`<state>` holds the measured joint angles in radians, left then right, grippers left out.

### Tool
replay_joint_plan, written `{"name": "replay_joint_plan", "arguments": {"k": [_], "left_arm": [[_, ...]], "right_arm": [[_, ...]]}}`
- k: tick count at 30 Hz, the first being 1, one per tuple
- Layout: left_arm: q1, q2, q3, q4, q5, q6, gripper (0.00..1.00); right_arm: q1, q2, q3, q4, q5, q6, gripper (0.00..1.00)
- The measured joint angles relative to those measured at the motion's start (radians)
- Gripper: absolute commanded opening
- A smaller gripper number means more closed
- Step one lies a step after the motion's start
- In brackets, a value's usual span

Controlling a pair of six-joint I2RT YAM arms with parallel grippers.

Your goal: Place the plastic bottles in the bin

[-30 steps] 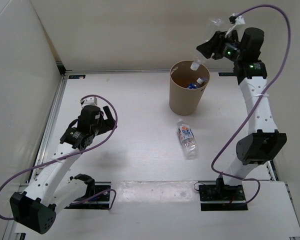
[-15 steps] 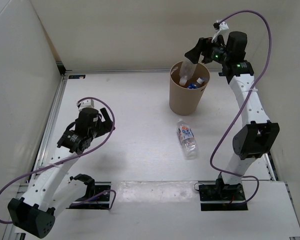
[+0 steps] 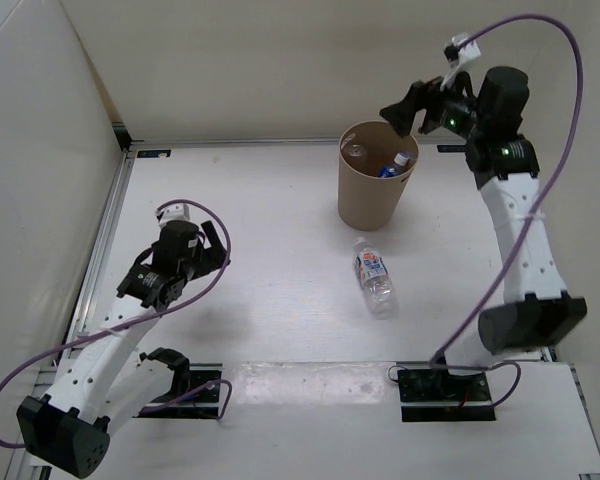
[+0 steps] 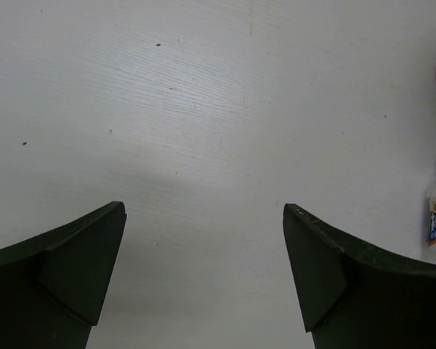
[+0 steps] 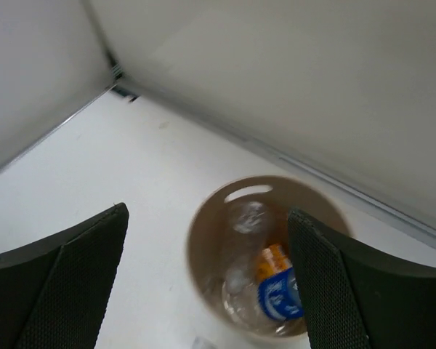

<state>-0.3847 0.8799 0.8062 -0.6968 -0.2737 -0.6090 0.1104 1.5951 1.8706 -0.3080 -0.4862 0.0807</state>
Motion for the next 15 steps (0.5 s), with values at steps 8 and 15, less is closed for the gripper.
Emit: {"name": "replay_joint_plan", "arguments": {"k": [8, 15], "left_arm": [[0.000, -0.020, -0.047, 0.002, 0.000, 0.034, 1.00], [0.002, -0.020, -0.066, -0.002, 0.001, 0.068, 1.00]], "right_arm": [[0.269, -0.414, -0.477, -0.292, -0.228, -0.552, 0.90], [0.533, -0.412, -0.669, -0.574, -0.013, -0.742, 0.90]]}}
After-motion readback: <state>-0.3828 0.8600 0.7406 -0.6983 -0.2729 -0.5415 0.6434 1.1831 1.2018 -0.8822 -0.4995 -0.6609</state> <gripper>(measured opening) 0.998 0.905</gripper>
